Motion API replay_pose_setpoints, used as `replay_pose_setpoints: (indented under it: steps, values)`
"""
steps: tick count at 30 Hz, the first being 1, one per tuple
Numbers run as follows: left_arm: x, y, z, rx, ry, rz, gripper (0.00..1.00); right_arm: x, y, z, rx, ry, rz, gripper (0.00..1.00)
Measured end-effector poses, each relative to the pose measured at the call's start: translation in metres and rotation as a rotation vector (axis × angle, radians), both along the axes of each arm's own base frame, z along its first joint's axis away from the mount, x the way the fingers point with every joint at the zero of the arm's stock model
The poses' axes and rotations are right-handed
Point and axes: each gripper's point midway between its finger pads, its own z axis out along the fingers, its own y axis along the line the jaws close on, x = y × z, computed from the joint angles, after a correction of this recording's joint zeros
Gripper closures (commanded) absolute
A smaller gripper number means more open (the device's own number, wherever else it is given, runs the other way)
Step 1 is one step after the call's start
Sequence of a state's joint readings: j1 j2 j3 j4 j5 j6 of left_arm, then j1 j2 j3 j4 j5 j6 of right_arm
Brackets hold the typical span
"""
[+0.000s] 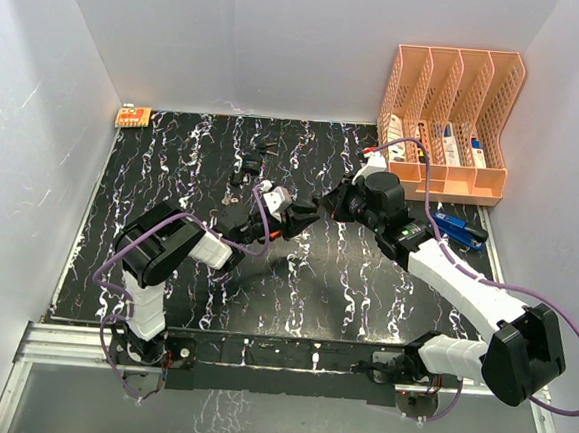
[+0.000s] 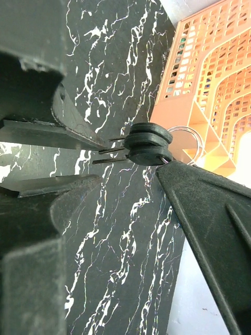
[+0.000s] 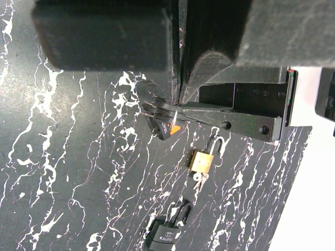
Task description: Unlock with the key
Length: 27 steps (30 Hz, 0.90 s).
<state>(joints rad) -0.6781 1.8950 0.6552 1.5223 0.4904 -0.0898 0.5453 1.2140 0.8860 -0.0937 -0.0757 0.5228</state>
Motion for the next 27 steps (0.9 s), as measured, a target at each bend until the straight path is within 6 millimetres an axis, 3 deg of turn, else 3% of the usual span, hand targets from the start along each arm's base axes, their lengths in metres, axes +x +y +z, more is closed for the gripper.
replay_pose_setpoints:
  steps: [12, 27]
  values:
    - [0.0022, -0.0015, 0.0012, -0.014, 0.003, 0.003, 0.99, 0.0002, 0.0005, -0.0017, -0.002, 0.004, 0.002, 1.0]
    - [0.0013, 0.0054, 0.0024, 0.028, 0.112, 0.039, 1.0, 0.0026, -0.0041, -0.0028, -0.014, 0.002, -0.026, 1.0]
